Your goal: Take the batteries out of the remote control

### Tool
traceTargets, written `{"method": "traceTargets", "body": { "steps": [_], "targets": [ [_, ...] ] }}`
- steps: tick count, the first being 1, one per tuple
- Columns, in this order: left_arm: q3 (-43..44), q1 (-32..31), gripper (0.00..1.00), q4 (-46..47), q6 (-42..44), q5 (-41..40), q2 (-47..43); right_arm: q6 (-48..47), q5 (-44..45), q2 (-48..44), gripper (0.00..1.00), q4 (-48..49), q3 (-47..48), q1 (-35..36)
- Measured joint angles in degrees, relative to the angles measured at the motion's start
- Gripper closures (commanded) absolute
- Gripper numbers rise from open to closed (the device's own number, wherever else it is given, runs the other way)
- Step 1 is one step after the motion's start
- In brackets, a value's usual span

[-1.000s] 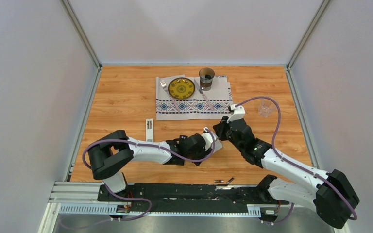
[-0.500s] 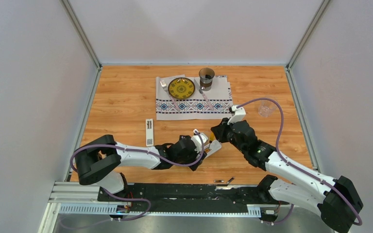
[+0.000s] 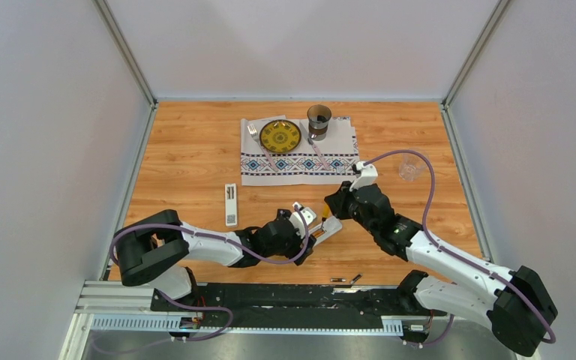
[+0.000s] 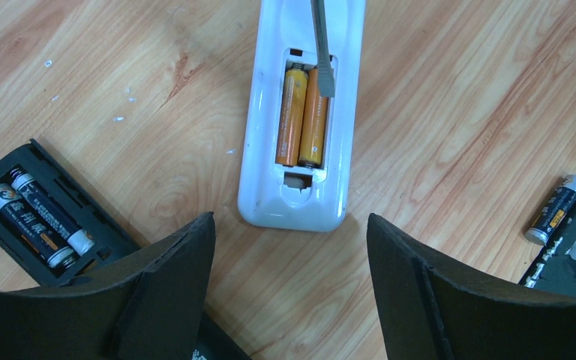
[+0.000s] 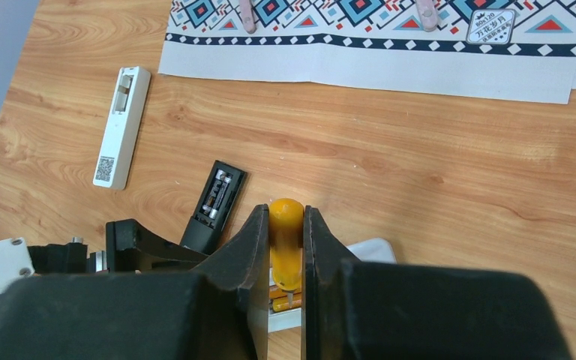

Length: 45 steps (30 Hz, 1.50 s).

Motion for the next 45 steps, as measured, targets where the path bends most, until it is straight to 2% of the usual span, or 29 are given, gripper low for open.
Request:
{"method": "traceTargets", "body": {
  "steps": [4,5,8,14,29,45],
  "targets": [
    [0.0,0.0,0.34,1.8,0.4,0.6,1.0,0.6,0.0,1.3,1.0,0.0,0.0,-0.7],
    [0.1,0.0,0.41,2.1,0.6,0.7,1.3,0.7,0.1,1.5,1.0,0.0,0.0,-0.9],
    [0.8,0.0,0.5,2.4,1.2,1.0,2.3,0.8,0.2,1.8,1.0,0.2,0.0,-1.2],
    [2.1,0.0,0.58,1.9,1.5,2.0,3.3,0.8,0.3,2.9,1.0,0.9,0.0,-1.3],
    [3.1,0.0,0.61,0.2,1.7,2.4,3.5,-1.2,4.1,3.4,1.0,0.9,0.0,-1.5],
    [4.1,0.1,0.63,-0.9,1.7,2.6,3.9,-2.4,4.2,4.1,1.0,2.4,-0.7,-1.3]
  ]
}}
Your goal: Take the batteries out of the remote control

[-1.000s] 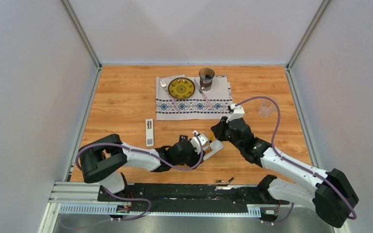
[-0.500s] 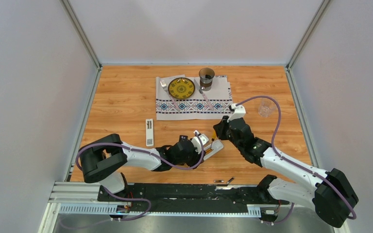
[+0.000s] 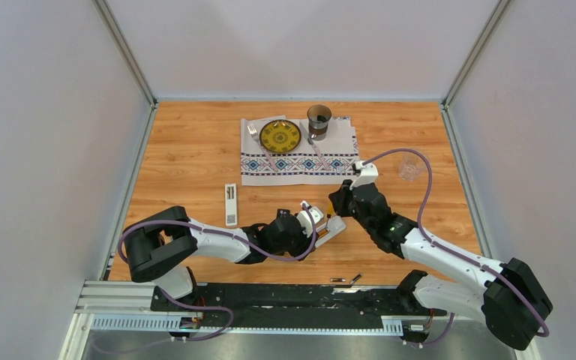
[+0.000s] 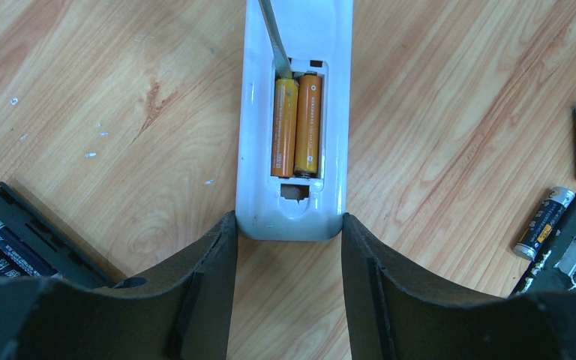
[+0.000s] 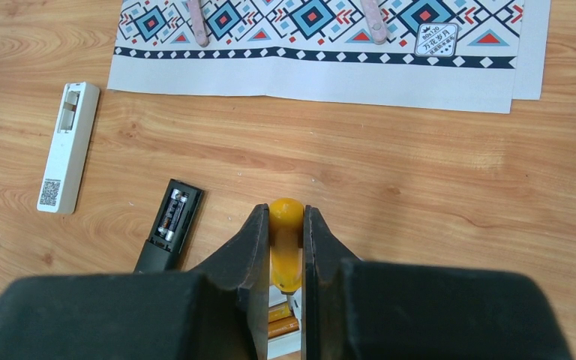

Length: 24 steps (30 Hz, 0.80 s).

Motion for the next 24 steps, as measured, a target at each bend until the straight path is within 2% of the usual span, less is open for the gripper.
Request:
{"method": "traceTargets", "body": {
  "steps": [17,24],
  "targets": [
    [0.3,0.0,0.73,-0.6,-0.3,0.0,0.0,-3.7,4.1,1.8,1.0,4.7,-0.9,4.4],
    [1.0,0.0,0.91,-1.7,-0.4,-0.1,0.2,-3.4,3.1,3.5,1.0,5.6,-0.4,4.2]
  ]
}}
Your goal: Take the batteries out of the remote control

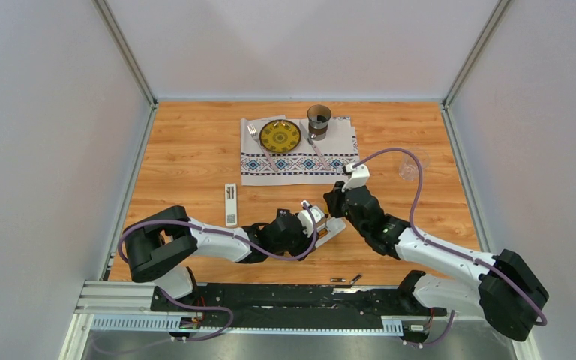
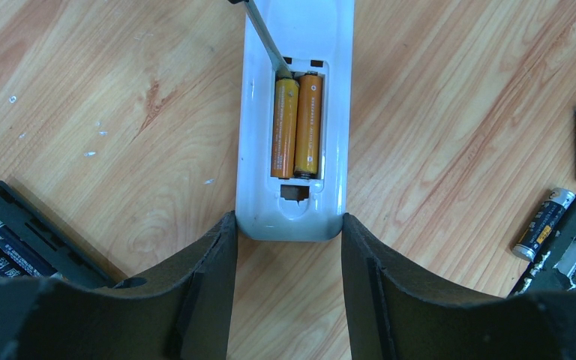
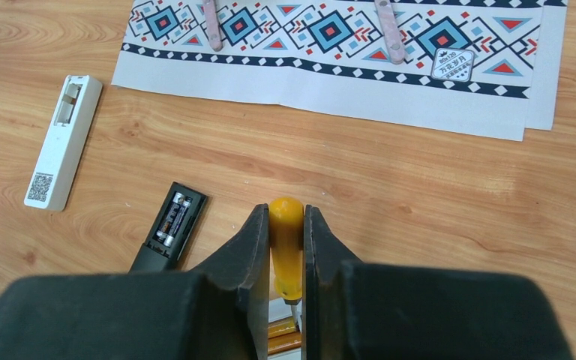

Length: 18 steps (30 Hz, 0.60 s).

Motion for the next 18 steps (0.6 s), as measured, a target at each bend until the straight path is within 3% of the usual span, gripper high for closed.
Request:
{"method": "traceTargets", "body": {
  "steps": [4,18],
  "targets": [
    [0.3,0.0,1.0,-0.6,0.0,0.0,0.0,1.7,-3.2,0.8,1.0,0.5,0.1,-2.3],
    [1.4,0.0,1.0,-2.3,0.0,0.0,0.3,9.4,-19.0,-1.3,1.0,2.1,-2.6,-13.4]
  ]
}}
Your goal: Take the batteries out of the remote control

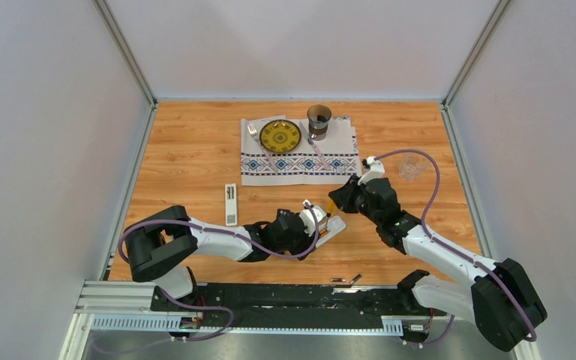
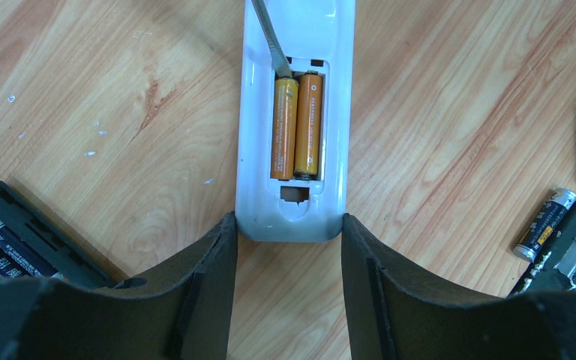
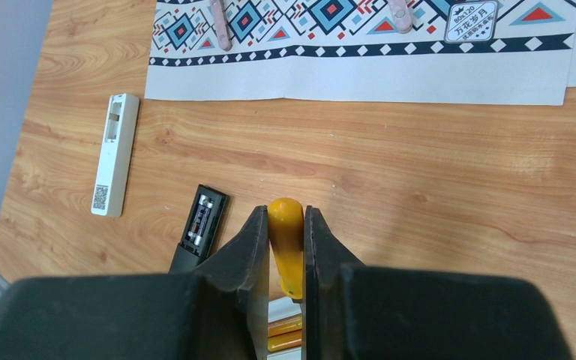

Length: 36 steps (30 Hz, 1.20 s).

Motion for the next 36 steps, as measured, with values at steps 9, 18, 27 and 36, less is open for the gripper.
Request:
{"method": "traceTargets", "body": {
  "steps": [9,18,27,36],
  "targets": [
    [0.1,0.0,1.0,-0.3,0.0,-0.3,0.0,0.2,-3.2,-3.9,1.0,-0.7,0.0,-0.2],
    [0.5,0.0,1.0,0.5,-0.4,-0.4,0.7,5.5,-11.9,-3.7,1.0,-2.0,0.3,1.5],
    [0.5,0.0,1.0,0.5,-0.5,-0.4,0.7,5.6,-12.2,-3.3,1.0,-4.1,1.2,1.4],
    [0.9,0.0,0.46,-0.8,-0.4,-0.8,0.5,4.3,-12.5,-3.3,1.0,-7.2,3.6,-1.8]
  ]
}}
